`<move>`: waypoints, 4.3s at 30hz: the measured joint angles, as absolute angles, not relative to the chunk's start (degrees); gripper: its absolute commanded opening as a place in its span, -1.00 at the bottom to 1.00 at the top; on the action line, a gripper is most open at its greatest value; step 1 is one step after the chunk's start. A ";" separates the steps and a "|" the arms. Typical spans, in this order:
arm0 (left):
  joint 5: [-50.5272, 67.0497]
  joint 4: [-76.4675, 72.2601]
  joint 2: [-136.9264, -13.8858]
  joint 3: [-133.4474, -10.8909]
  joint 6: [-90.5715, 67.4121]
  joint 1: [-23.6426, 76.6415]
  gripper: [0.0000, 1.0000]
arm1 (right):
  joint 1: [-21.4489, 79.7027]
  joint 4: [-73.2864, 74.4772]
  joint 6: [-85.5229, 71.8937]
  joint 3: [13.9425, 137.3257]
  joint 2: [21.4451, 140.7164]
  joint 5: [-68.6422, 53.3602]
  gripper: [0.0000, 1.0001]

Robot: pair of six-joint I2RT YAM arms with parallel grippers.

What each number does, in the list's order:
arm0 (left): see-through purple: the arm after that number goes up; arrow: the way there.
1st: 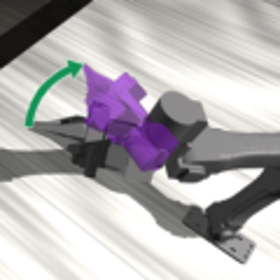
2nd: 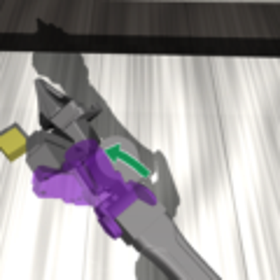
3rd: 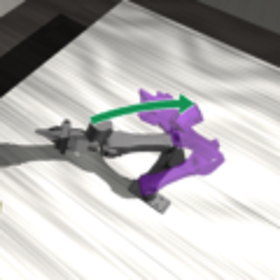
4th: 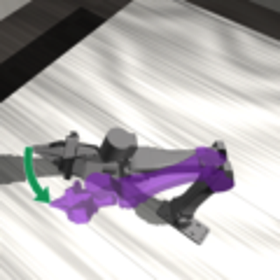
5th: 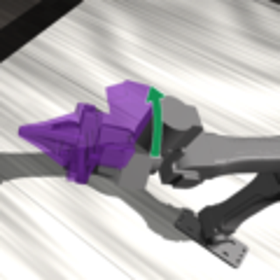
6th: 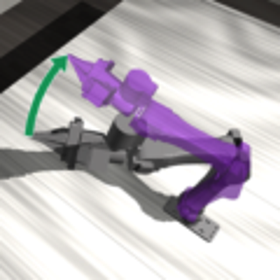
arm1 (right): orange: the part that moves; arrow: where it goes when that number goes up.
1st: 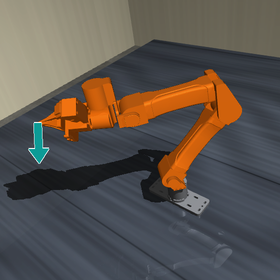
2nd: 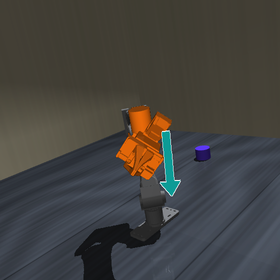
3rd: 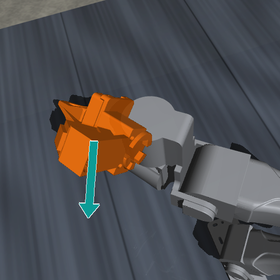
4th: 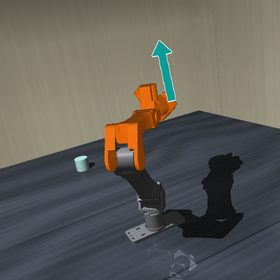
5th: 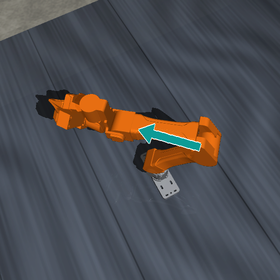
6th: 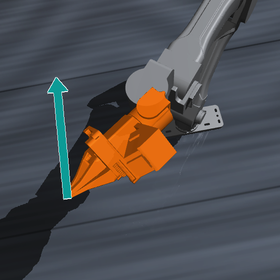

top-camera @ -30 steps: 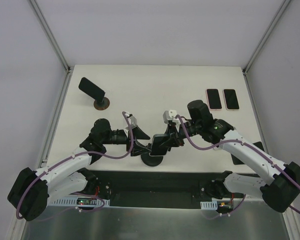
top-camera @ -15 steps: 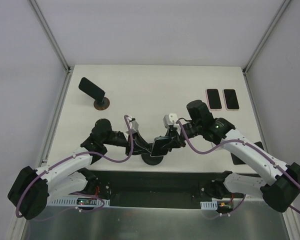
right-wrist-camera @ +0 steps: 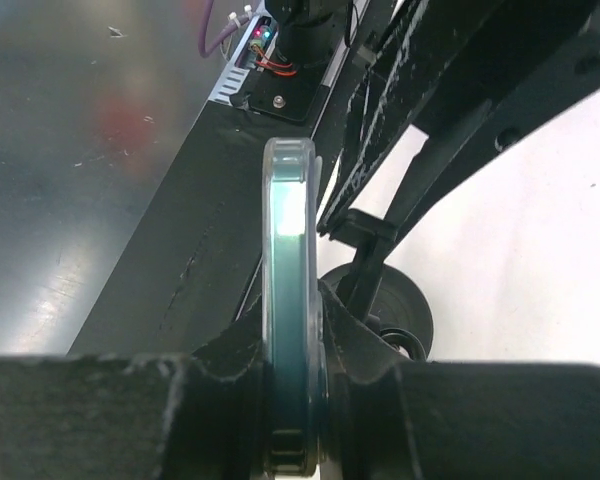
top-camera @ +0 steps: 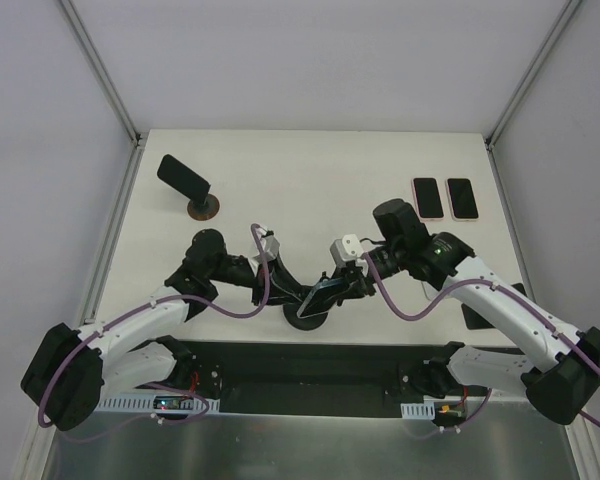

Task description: Remove the phone from the phone stand

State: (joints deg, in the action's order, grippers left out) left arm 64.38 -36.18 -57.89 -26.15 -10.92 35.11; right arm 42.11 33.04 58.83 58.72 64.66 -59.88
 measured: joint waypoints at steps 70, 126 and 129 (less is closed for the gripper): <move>51.00 12.71 -56.16 -60.23 -4.12 34.39 -0.16 | 44.07 20.27 27.09 74.28 75.94 -57.95 -0.99; 9.82 -7.88 -37.15 -34.20 -29.78 24.43 -1.00 | 62.76 -10.98 2.61 65.65 85.73 1.58 0.93; 9.17 -7.84 -37.15 -33.85 -30.02 24.27 -1.00 | 63.40 -11.40 2.66 66.15 86.96 4.10 0.93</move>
State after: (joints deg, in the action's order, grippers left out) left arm 9.17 -7.84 -37.15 -33.85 -30.02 24.27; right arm 63.40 -11.40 2.66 66.15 86.96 4.10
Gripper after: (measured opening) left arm 0.104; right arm 0.963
